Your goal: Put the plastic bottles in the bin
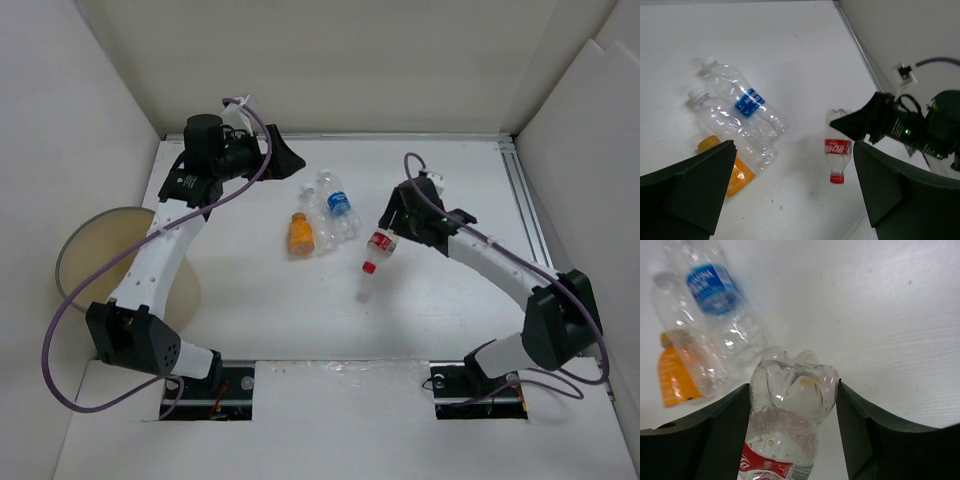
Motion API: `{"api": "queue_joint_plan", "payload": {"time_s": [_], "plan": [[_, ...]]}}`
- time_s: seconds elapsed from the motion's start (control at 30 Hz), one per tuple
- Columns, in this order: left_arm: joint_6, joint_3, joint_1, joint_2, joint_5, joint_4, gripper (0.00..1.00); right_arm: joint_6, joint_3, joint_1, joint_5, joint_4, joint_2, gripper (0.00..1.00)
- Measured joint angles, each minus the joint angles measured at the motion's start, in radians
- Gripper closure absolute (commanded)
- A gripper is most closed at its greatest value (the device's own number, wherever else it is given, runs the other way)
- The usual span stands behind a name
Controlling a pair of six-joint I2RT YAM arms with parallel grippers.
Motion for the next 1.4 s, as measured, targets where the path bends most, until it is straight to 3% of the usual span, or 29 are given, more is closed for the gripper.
{"api": "queue_joint_plan", "payload": {"time_s": [0.23, 0.53, 0.8, 1.3, 1.4], "plan": [[-0.034, -0.084, -0.021, 0.025, 0.259, 0.178, 0.0, -0.129, 0.126, -0.09, -0.079, 0.028, -0.156, 1.0], [-0.118, -0.195, -0.021, 0.015, 0.451, 0.422, 0.0, -0.183, 0.291, -0.049, -0.349, 0.223, -0.126, 1.0], [-0.149, -0.221, -0.021, 0.002, 0.526, 0.519, 0.0, -0.197, 0.425, 0.053, -0.455, 0.327, 0.017, 1.0], [-0.161, -0.225, -0.021, 0.002, 0.536, 0.532, 0.0, -0.204, 0.555, 0.169, -0.475, 0.355, 0.121, 1.0], [-0.161, -0.225, -0.021, 0.002, 0.532, 0.533, 0.09, -0.204, 0.571, 0.185, -0.478, 0.358, 0.14, 1.0]]}}
